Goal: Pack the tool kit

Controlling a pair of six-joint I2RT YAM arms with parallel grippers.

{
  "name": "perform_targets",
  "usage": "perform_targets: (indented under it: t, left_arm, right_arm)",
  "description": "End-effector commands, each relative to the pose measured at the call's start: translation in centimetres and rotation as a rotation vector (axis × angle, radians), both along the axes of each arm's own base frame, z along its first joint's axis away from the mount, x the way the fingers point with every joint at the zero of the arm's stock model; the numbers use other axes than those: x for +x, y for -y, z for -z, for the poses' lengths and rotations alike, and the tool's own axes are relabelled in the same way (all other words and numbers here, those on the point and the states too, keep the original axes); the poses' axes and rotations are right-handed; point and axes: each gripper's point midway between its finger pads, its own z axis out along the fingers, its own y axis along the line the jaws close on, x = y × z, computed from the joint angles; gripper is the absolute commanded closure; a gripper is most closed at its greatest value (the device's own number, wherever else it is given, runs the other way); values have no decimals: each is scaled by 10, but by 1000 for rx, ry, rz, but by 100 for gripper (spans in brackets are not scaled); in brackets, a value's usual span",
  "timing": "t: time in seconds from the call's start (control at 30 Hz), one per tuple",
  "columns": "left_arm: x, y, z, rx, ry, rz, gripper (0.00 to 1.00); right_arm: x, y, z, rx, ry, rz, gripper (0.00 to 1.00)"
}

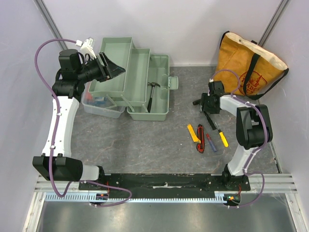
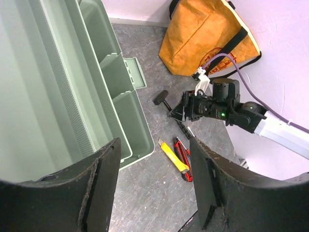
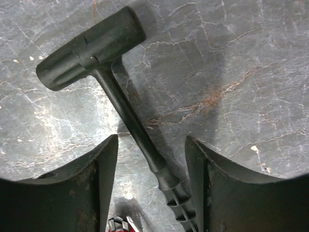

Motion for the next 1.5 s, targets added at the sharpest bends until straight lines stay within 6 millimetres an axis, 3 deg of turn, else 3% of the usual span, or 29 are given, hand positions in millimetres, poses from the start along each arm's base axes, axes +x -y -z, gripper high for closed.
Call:
perform_targets:
  t: [0.0, 0.27, 0.37, 0.57, 0.67, 0.87, 1.1, 1.27, 1.37, 1.47]
  left_arm:
    - [-4, 6, -12, -18, 41, 35, 35]
    - [-4, 6, -11, -20, 38, 37, 35]
    - [-5, 6, -13, -23, 40, 40, 35]
    - [-5, 6, -12, -23, 39, 40, 35]
    - [-6, 6, -13, -23, 42, 40, 35]
    - [-6, 6, -14, -22, 45, 38, 35]
    - [-6, 6, -16, -23, 50, 37, 35]
    - [-6, 6, -17, -25, 48, 37, 35]
    - [-6, 6, -19, -27, 53, 37, 35]
    - [-5, 7, -18, -32, 45, 37, 35]
  right_arm:
    - [0, 4, 12, -66, -15, -20, 38]
    - [-4, -1, 26, -186, -74, -92, 56]
    - [-2, -2, 29, -183, -86, -80, 69]
    - [11, -3, 16, -200, -41, -80, 98]
    - [23, -5, 2, -202, 7, -70, 100]
    - [44, -16, -45, -175, 138, -57, 100]
    - [63, -44, -128, -15, 332, -42, 100]
    - [75, -85, -185, 191, 470, -66, 100]
    - [81, -121, -216, 317, 551, -100, 100]
    - [84, -158, -234, 432, 612, -132, 100]
